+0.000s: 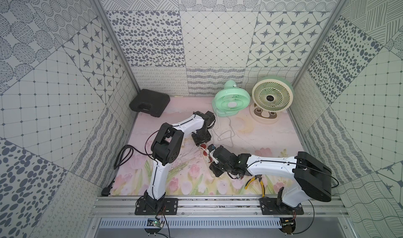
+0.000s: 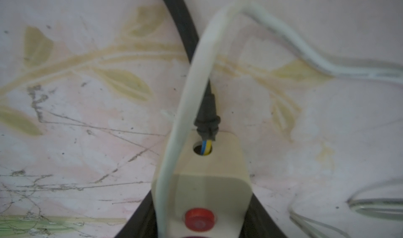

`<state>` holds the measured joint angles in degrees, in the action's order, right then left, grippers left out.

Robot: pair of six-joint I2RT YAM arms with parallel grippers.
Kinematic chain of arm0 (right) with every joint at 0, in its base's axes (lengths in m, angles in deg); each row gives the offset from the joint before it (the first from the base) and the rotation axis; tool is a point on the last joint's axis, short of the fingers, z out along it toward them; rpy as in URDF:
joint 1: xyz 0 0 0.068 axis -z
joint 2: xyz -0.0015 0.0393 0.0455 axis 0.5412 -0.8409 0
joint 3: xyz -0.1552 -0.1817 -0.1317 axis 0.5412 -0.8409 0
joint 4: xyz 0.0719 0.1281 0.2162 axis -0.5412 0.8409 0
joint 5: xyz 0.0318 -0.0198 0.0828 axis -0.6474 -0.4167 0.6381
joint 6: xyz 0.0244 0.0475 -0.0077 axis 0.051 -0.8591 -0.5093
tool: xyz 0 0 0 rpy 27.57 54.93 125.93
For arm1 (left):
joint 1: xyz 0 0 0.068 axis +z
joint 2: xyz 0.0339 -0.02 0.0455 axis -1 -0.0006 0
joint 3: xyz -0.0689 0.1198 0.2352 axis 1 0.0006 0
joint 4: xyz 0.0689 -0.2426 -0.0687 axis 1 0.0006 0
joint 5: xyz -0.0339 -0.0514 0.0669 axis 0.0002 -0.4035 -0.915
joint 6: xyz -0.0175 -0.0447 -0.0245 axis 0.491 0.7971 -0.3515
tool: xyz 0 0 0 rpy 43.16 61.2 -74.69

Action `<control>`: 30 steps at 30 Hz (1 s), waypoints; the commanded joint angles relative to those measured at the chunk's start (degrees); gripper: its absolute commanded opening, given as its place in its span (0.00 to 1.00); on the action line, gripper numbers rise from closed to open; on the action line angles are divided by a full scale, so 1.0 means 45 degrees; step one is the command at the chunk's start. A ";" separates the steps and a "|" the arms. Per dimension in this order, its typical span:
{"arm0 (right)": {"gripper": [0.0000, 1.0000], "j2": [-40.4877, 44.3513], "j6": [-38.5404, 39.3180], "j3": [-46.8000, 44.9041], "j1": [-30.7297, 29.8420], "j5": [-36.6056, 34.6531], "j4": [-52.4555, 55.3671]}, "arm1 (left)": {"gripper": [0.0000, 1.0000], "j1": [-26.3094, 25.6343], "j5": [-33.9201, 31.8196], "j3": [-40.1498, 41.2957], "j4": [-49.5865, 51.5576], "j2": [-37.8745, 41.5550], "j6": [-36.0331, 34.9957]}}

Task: Unplug the desk fan from the power strip
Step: Remove the plug from the socket.

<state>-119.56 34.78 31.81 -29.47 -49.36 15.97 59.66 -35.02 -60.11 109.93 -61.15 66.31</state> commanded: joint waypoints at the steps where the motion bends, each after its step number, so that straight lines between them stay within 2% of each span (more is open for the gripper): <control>1: 0.19 -0.0137 -0.0206 0.0078 0.0079 -0.0700 -0.0480 | 0.00 0.0234 -0.0956 0.0530 0.1319 -0.0924 0.1249; 12: 0.00 -0.0169 -0.0457 -0.0284 0.0079 -0.1045 -0.0913 | 0.00 0.0254 -0.0832 0.0568 0.1283 -0.0946 0.1315; 22: 0.00 0.0476 -0.1306 -0.1046 0.0088 -0.1997 -0.1449 | 0.00 0.0315 -0.0702 0.0804 0.1091 -0.0877 0.1376; 30: 0.00 0.1069 -0.2198 -0.1834 0.0526 -0.1100 -0.2605 | 0.00 0.0367 -0.0656 0.1204 0.0775 -0.0589 0.1408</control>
<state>-115.98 28.29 25.04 -29.29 -51.77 7.79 59.79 -34.32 -58.36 107.99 -60.30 68.32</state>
